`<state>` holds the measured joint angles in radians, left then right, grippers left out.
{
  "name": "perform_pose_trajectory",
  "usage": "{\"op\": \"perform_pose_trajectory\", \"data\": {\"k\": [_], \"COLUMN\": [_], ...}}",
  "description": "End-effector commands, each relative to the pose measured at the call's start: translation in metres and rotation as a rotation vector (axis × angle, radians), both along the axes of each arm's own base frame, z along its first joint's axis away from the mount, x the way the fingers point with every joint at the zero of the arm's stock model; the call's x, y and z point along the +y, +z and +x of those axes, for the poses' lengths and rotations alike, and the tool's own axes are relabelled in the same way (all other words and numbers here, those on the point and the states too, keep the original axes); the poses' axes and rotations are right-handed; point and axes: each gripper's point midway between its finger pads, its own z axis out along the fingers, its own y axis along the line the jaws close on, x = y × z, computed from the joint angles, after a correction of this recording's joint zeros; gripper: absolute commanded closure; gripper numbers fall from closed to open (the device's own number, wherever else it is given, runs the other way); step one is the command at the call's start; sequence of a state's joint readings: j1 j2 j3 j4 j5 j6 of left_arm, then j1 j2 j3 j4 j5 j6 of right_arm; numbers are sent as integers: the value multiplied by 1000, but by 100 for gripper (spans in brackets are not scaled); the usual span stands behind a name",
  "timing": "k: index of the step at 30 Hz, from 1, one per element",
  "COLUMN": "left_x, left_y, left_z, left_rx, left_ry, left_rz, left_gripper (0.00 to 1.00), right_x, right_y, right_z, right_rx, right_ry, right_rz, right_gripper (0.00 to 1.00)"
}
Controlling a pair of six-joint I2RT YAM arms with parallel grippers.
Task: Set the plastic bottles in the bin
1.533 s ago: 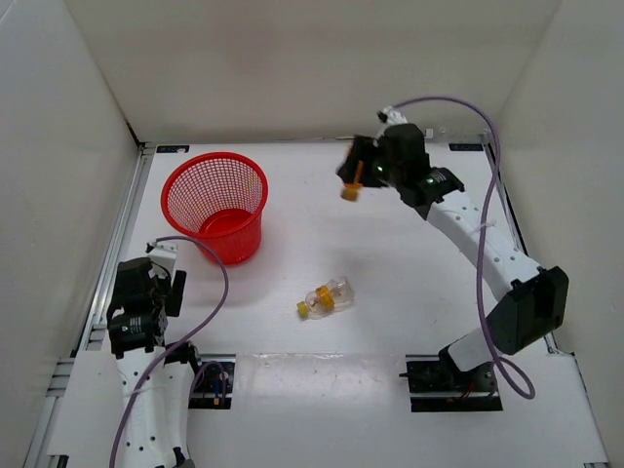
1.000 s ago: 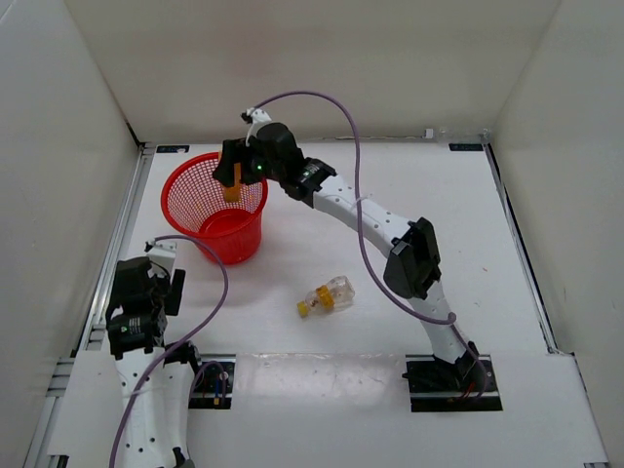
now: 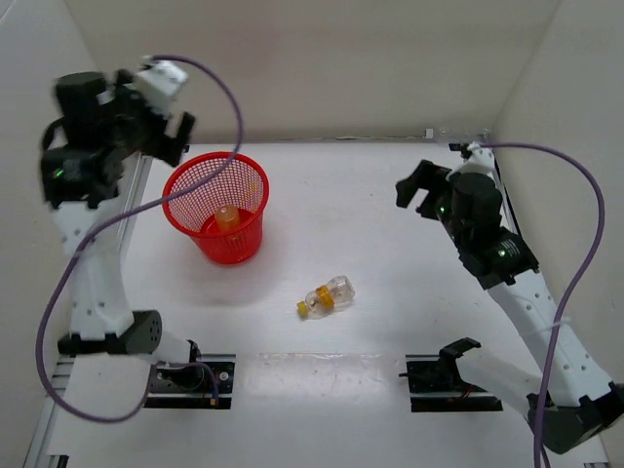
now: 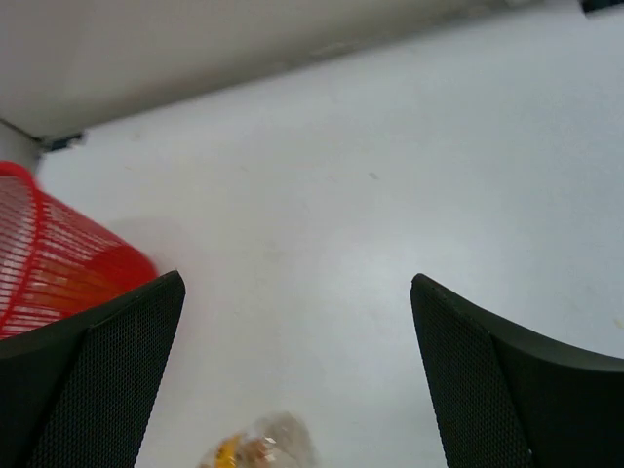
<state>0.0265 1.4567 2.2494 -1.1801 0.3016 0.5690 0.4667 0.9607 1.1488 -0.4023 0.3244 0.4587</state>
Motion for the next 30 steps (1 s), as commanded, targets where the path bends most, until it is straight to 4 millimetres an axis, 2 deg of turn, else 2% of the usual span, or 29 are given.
{"op": "perform_pose_trajectory", "data": {"k": [1, 2, 4, 5, 7, 8, 10, 11, 12, 13, 14, 17, 18, 22, 24, 25, 27, 30], "left_x": [-75, -131, -168, -205, -235, -249, -259, -272, -273, -276, -277, -282, -279, -294, -307, -310, -315, -318], "left_y": [-66, -91, -115, -143, -170, -196, -224, -236, -256, -268, -292, -328, -350, -378, -377, -384, -390, -414], "left_z": [4, -5, -11, -26, -44, -62, -85, -102, -115, -125, -145, -158, -169, -157, -139, -137, -137, -141], "left_rx": [221, 263, 288, 337, 401, 470, 559, 601, 659, 692, 764, 794, 843, 809, 734, 743, 761, 827], "left_ry": [-162, -308, -356, -451, -548, -611, -701, -780, -805, -826, -853, -849, -830, -737, -689, -666, -667, -662], "left_rz": [129, 225, 342, 406, 432, 456, 458, 433, 435, 434, 451, 491, 520, 471, 439, 434, 422, 442], "left_gripper": [0, 0, 0, 0, 0, 0, 0, 0, 0, 0, 0, 0, 0, 0, 0, 0, 0, 0], "right_x": [-36, -44, -53, -58, -64, -68, -75, -80, -84, -87, -92, -94, -94, -92, -91, -92, -93, -96], "right_y": [-34, -39, -64, -68, -82, -82, -90, -93, -98, -100, -105, -113, -113, -115, -117, -119, -123, -123], "right_z": [-18, -21, -29, -32, -40, -43, -52, -56, -60, -64, -66, -72, -72, -74, -76, -78, -81, -86], "right_rx": [84, 96, 172, 187, 240, 244, 274, 277, 287, 297, 301, 316, 316, 327, 339, 350, 360, 346], "right_ry": [-119, -144, -177, -199, -222, -245, -271, -293, -308, -317, -336, -341, -341, -333, -326, -327, -327, -332], "right_rz": [-13, -9, -12, 11, 16, 40, 32, 38, 26, 17, 12, 13, 13, 13, 12, 7, 2, -5], "right_gripper": [0, 0, 0, 0, 0, 0, 0, 0, 0, 0, 0, 0, 0, 0, 0, 0, 0, 0]}}
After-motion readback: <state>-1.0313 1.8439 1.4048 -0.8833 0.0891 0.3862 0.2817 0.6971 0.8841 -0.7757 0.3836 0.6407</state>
